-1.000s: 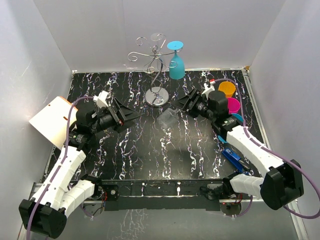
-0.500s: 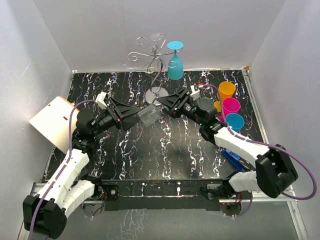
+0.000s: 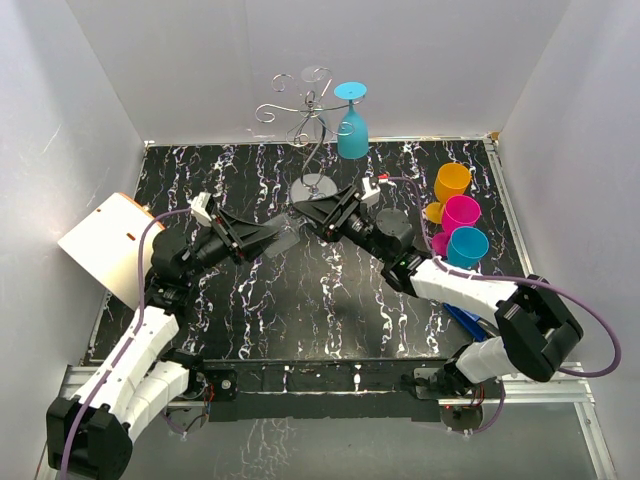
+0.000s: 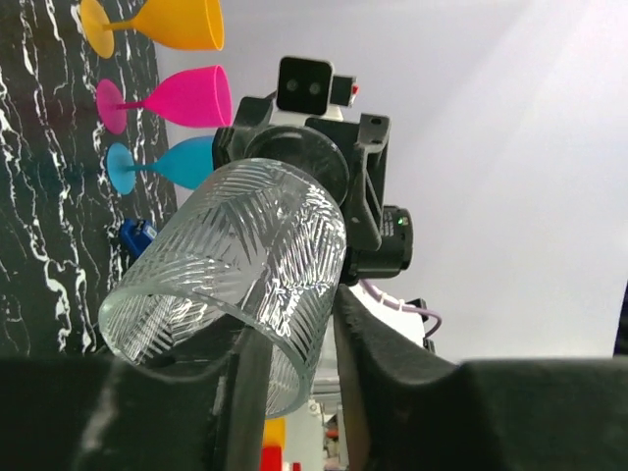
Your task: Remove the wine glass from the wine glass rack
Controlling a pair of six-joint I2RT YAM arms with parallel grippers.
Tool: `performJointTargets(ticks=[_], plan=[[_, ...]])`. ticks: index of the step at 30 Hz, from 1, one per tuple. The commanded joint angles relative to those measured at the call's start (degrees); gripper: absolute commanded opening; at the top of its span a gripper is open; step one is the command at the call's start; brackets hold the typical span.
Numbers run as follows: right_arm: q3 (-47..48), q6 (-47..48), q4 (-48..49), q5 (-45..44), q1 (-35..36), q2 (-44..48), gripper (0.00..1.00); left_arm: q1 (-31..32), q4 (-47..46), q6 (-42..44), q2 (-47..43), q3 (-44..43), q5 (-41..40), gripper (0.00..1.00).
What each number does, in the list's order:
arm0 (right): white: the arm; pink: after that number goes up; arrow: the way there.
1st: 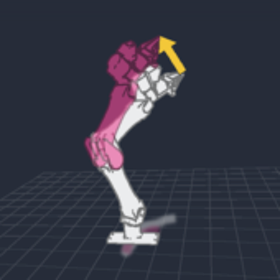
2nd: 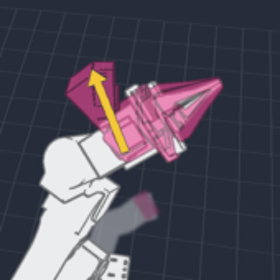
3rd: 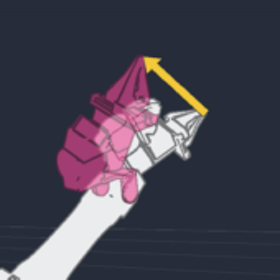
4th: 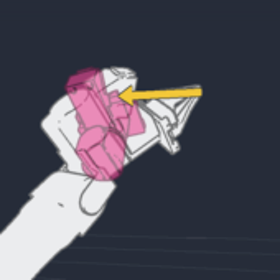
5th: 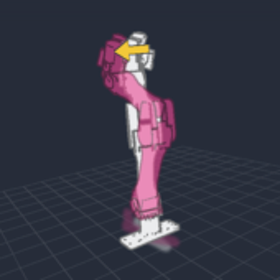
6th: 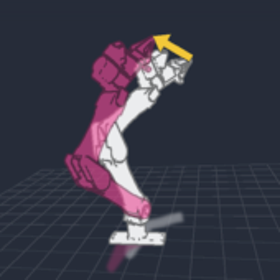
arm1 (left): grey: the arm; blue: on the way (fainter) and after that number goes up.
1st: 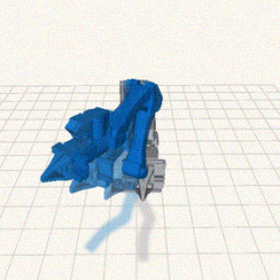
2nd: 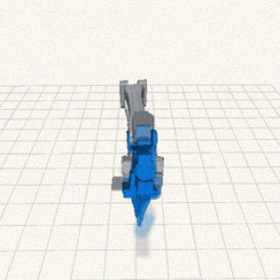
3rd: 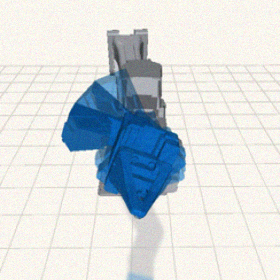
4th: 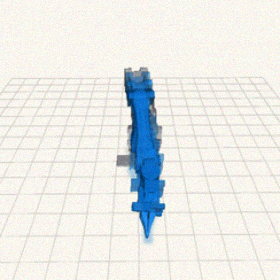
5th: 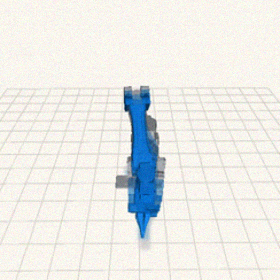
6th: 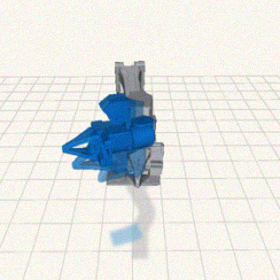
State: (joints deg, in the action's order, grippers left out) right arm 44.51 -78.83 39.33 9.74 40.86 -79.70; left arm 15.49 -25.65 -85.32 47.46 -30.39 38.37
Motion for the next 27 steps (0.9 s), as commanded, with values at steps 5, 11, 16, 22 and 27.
performJointTargets(ticks=[5, 11, 16, 22, 27], plan=[[-2.92, -1.57, 14.28, -2.46, 1.05, -0.21, 0.32, 0.00, -4.49, -3.51, -1.89, 1.51, -1.81, 0.01], [-5.14, 6.22, 3.74, -2.14, -0.27, 2.86, 0.84, -0.02, 10.70, 7.09, -1.63, -4.31, -2.30, 0.00], [-9.10, 13.72, -4.09, 2.47, -5.35, 6.79, 0.98, 0.01, 26.39, 18.46, -0.83, -11.17, -4.48, 0.00], [-8.86, 28.12, -18.78, 10.06, -11.99, 11.64, 0.98, 0.00, 46.13, 33.57, 4.68, -20.60, -10.96, 0.00], [-1.68, 43.90, -37.19, 10.29, -12.09, 13.91, 0.98, -0.02, 64.90, 50.71, 14.11, -32.85, -25.21, 0.00]])
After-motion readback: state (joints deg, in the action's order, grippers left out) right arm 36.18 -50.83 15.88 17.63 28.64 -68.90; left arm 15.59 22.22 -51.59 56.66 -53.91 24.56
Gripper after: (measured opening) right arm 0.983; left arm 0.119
